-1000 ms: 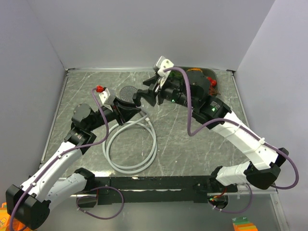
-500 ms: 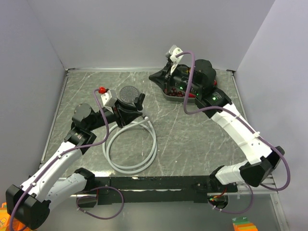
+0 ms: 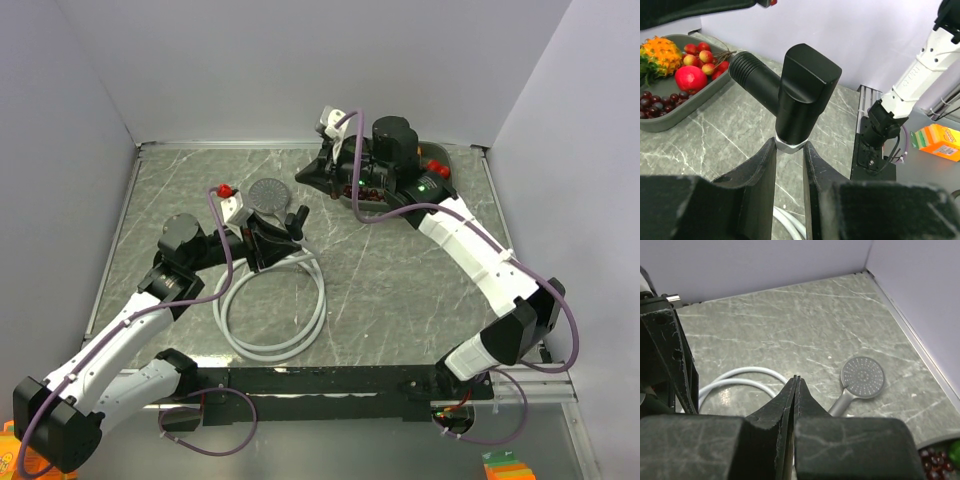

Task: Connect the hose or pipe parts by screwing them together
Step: Install the adaptor on the pipeline.

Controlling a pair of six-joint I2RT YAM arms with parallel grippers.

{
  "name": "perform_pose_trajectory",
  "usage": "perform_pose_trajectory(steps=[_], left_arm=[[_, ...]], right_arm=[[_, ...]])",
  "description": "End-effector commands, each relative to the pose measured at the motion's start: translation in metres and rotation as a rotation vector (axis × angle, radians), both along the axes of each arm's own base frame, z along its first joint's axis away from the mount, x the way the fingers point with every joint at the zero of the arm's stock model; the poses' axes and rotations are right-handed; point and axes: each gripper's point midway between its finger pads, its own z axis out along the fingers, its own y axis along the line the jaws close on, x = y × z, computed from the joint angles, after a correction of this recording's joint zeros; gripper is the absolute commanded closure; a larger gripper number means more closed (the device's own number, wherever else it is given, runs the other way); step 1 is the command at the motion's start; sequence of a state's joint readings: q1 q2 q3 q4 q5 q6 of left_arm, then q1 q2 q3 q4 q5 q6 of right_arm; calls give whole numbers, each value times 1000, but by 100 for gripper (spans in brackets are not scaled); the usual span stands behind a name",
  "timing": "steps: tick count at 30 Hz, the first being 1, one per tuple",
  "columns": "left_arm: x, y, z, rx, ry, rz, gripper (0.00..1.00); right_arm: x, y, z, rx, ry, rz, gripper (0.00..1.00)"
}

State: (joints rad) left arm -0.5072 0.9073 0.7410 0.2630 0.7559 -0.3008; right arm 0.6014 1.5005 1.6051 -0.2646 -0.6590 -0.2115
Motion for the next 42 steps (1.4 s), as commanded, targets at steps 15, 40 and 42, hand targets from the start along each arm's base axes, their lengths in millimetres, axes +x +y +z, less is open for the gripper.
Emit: perform_pose_trajectory(steps=[15,40,42], left_arm=[[-14,-1,44,-71,-113,-52,99],[-13,0,48,-82,-109,-37,99],[-12,0,47,-80,-108,-35,99]], right_arm=[[-27,12,-9,-18,-64,241,100],[-42,0,-16,-2,-33,326,100],[-45,-2,-15,4,-37,335,100]])
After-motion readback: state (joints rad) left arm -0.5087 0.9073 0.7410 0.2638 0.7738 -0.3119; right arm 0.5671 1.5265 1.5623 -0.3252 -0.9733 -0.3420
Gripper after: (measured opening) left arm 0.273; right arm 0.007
